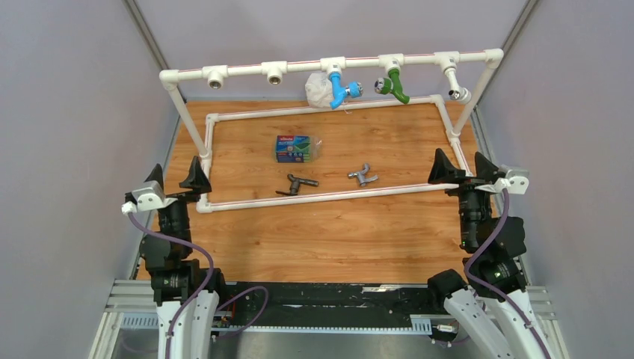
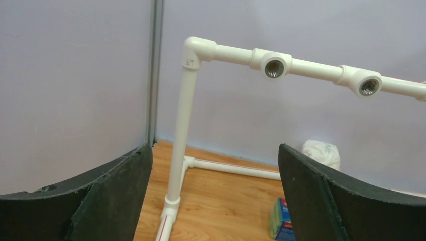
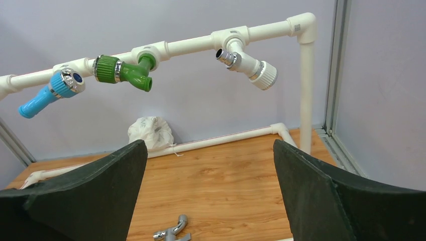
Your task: Install the water faucets
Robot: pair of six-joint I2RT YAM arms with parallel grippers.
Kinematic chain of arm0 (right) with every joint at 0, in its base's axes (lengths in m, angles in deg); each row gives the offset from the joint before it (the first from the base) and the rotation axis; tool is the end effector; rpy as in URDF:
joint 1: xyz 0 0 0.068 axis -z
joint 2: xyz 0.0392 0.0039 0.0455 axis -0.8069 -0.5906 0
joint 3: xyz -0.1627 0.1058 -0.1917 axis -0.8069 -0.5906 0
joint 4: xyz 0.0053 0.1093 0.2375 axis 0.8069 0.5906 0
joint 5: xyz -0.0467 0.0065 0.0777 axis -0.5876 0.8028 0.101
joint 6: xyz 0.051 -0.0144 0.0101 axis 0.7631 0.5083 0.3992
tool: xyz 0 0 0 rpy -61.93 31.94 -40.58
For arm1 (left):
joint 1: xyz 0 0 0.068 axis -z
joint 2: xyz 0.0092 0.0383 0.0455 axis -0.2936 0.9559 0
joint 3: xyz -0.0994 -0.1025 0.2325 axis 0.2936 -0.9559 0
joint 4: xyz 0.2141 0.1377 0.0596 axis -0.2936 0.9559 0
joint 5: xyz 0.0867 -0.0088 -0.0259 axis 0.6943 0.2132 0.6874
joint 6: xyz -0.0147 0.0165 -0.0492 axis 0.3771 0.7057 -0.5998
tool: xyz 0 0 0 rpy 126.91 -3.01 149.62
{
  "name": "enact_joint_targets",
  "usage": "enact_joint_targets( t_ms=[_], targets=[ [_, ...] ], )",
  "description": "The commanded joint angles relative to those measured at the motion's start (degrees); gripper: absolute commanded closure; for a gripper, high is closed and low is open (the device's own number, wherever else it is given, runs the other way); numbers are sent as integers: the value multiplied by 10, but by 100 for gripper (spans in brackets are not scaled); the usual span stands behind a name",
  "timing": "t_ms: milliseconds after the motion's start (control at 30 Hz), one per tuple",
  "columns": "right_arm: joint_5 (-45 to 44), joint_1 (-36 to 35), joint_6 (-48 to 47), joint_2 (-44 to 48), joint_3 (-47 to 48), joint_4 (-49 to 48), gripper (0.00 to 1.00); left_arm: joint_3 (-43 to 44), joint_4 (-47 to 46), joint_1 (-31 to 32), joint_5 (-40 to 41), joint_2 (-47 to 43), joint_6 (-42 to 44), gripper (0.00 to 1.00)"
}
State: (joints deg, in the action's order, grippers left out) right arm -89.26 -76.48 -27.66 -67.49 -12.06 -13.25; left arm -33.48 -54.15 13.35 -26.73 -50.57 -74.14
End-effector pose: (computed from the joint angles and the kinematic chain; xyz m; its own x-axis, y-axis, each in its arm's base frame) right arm 0.0913 0.0233 0.3673 0.2833 0.1403 -0.9487 -0.0194 0.9899 0.1406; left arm 0.0766 0.0097 0.3391 0.4442 -0.1634 -0.8809 -0.1002 0.9680 -0.2301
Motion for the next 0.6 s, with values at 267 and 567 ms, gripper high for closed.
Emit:
enact_joint_targets(
  t_ms=[267, 567],
  targets=[
    [63, -1, 66, -15, -10, -11, 0, 62, 74, 2, -95, 91, -9, 0],
    [148, -1, 122, -22, -37, -22, 0, 143, 220, 3, -143, 265, -82, 0]
  ],
)
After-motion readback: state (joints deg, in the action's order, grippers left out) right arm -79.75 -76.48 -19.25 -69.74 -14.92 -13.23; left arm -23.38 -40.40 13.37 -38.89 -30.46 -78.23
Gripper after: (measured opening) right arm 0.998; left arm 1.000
